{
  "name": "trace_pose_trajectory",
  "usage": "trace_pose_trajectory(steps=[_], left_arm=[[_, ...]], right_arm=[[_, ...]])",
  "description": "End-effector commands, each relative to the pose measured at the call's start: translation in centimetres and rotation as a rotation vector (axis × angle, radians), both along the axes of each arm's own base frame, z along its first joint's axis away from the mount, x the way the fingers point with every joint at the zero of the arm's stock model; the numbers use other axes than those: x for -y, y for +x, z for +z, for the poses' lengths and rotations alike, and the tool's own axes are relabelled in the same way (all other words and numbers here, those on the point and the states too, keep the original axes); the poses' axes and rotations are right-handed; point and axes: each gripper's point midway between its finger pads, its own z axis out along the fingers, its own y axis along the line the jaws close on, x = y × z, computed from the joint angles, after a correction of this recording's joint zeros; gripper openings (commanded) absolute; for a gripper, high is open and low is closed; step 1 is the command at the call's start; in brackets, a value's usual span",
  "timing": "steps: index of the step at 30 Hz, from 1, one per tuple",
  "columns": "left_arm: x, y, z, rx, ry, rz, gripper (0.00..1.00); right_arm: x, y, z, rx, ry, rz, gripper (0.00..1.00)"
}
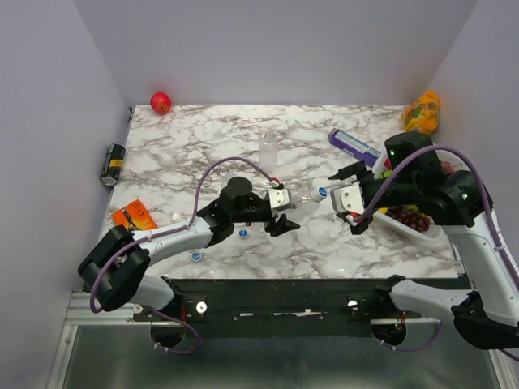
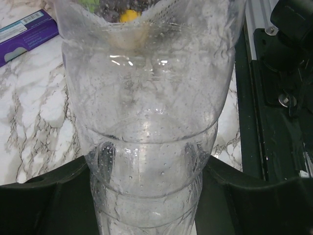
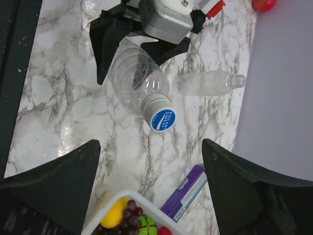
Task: Screw on the bottle caps
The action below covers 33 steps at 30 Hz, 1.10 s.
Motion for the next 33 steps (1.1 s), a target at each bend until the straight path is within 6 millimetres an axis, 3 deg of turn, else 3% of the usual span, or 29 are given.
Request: trace_pose_trajectory(steps=[1,13,33], left_arm=[[-0.1,-0.6,0.4,0.077,0.006,-0.054,0.00],[0.2,0.0,1.3,0.143,0.012,-0.062,0.00],[0.2,0.6,1.6,0.156,-0.008,-0.031,0.00]], right_arm=[[-1.7,-0.2,-0.3,0.009,-0.013,0.158,0.88],[-2.0,-0.8,-2.3,-0.077,-0.074,0.236,0.68],[-0.7,-0.4,-5.5,-0.221,-0.200,0.172,0.51]])
